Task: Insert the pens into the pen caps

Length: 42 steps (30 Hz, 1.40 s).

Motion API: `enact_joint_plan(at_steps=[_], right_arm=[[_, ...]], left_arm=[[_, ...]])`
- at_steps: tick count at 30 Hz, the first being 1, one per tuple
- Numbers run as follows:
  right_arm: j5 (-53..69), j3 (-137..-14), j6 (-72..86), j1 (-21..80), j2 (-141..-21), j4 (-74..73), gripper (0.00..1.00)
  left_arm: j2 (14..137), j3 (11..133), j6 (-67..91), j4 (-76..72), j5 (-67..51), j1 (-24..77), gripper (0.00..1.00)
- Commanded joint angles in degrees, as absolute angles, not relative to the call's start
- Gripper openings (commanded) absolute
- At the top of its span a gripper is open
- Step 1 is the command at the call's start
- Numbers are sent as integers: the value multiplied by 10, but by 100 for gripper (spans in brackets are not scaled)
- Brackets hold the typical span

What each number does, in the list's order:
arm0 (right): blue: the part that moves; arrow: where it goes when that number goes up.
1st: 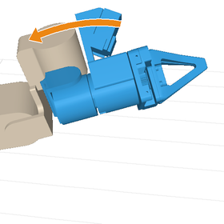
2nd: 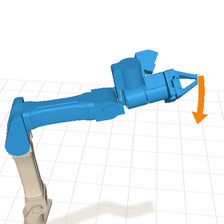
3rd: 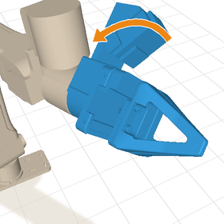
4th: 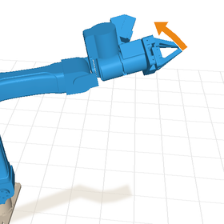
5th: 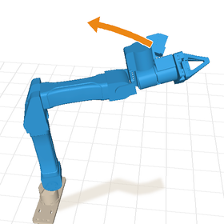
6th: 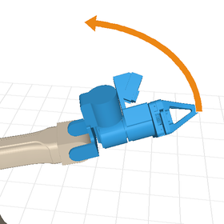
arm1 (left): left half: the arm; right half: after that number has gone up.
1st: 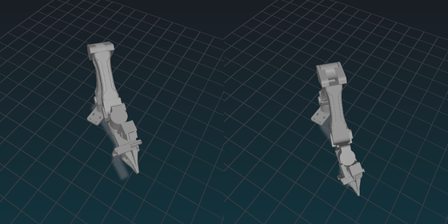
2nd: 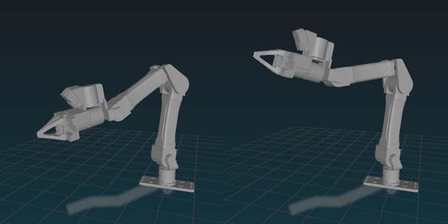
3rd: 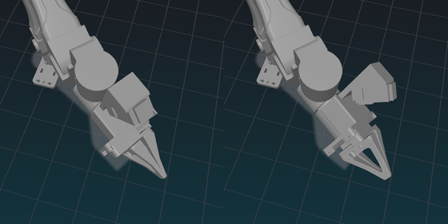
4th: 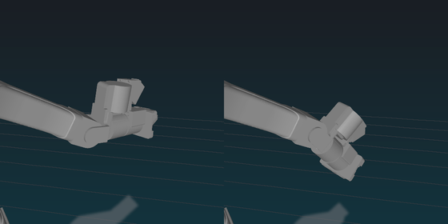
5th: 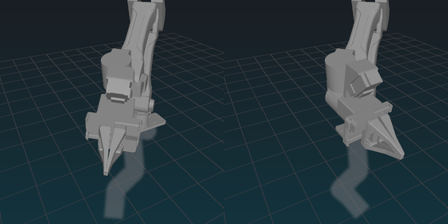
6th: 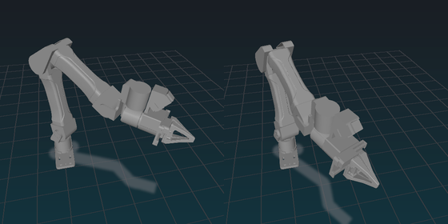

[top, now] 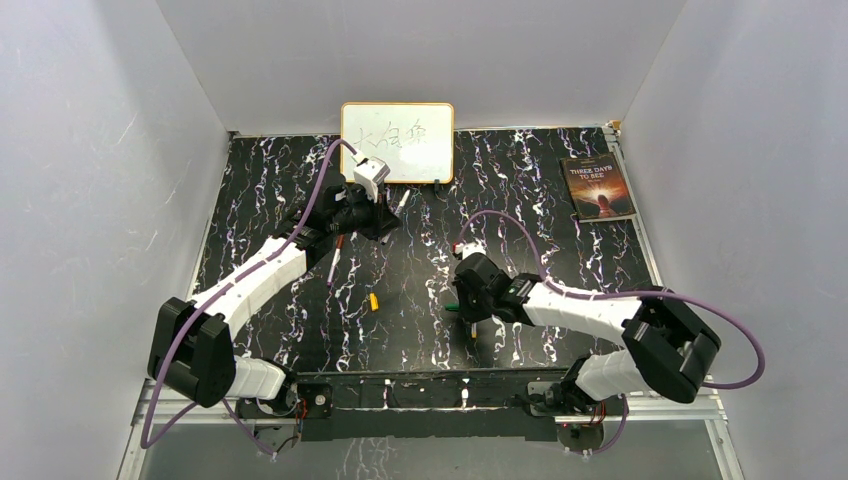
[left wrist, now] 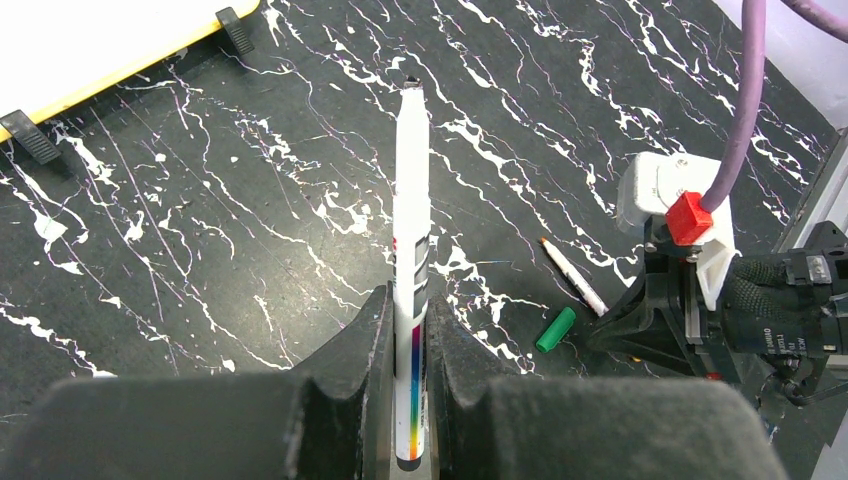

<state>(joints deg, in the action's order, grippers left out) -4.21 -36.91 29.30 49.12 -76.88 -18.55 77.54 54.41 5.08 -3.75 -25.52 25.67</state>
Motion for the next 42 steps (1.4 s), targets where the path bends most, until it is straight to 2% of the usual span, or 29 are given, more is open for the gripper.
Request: enact_joint_plan(at_steps=[1,15,19,28,33,34,37,42], right_arm=[[-58,-375,297,493,-788,-139,0],[-187,-492,296,481,-892,-155,0],[-187,-516,289,463,-924,-132,0],[-177,-491,323,464,-850,-113,0],[-169,-471,359,475,-824,-118,42],[-174,-472,364,479,-828,-127,48],[-187,-480,378,492,-848,-149,55],[-203,-493,404,512,-886,-168,55]], left_arm=[[757,550,45,-33,-261,258,0],[743,546,41,-29,-257,258,0],[743,547,44,-31,-264,258,0],[739,547,42,-30,-262,258,0],[742,548,45,-34,-266,258,0],[742,548,45,-35,-268,257,0],[743,549,46,-34,-269,258,0],[739,547,46,-34,-268,258,0]])
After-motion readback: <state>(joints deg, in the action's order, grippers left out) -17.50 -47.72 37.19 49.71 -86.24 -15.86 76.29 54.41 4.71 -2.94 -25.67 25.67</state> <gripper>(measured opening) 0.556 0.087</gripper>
